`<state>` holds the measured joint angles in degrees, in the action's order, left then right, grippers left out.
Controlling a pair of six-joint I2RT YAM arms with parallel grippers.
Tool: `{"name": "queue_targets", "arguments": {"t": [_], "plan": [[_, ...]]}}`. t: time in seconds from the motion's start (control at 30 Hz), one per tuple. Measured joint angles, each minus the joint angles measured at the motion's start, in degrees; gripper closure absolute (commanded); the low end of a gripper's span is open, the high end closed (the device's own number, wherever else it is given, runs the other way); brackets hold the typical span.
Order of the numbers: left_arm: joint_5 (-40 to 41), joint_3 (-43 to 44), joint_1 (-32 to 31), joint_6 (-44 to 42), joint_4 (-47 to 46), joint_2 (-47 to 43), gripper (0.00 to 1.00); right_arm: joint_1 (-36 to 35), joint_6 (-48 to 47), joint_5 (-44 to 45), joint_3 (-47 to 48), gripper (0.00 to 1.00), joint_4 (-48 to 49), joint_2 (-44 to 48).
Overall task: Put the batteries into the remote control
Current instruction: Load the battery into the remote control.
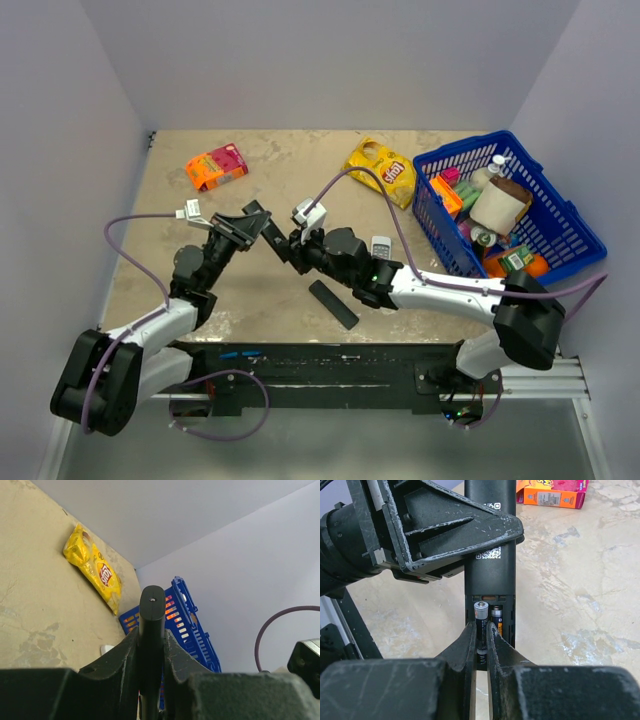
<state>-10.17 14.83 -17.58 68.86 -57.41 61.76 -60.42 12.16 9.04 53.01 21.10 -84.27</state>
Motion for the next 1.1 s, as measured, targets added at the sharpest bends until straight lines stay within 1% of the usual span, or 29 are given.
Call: {"name": "queue_targets", "arguments": {"t": [0.1, 0.2, 0.23, 0.37, 0.8, 1.1], "plan": [[0.3, 0.0, -0.2, 0.1, -0.5, 0.4, 1.0, 0.0, 0.1, 0.5, 0.0, 0.98, 0.0, -0.1], [0.5, 0.0, -0.2, 0.0, -0.8, 0.5, 1.0, 0.0, 0.1, 0.8, 0.0, 0.93, 0.3, -0.3], [0.6, 0.0, -0.2, 0.0, -0.8, 0.6, 1.0, 0.0, 0.1, 0.9, 0.1, 0.89, 0.3, -0.5], [0.9, -0.3, -0.2, 0.1, -1.4, 1.4, 1.0, 0.0, 0.2, 1.2, 0.1, 0.86, 0.2, -0.9], [1.2, -0.6, -0.6, 2.4, -5.2, 5.0, 1.0, -0.3, 0.4, 3.5, 0.8, 0.77, -1.9, -0.9], [1.5, -2.0, -0.6, 4.3, -7.9, 6.6, 1.0, -0.4, 0.7, 3.9, 1.3, 0.74, -3.6, -0.9]]}}
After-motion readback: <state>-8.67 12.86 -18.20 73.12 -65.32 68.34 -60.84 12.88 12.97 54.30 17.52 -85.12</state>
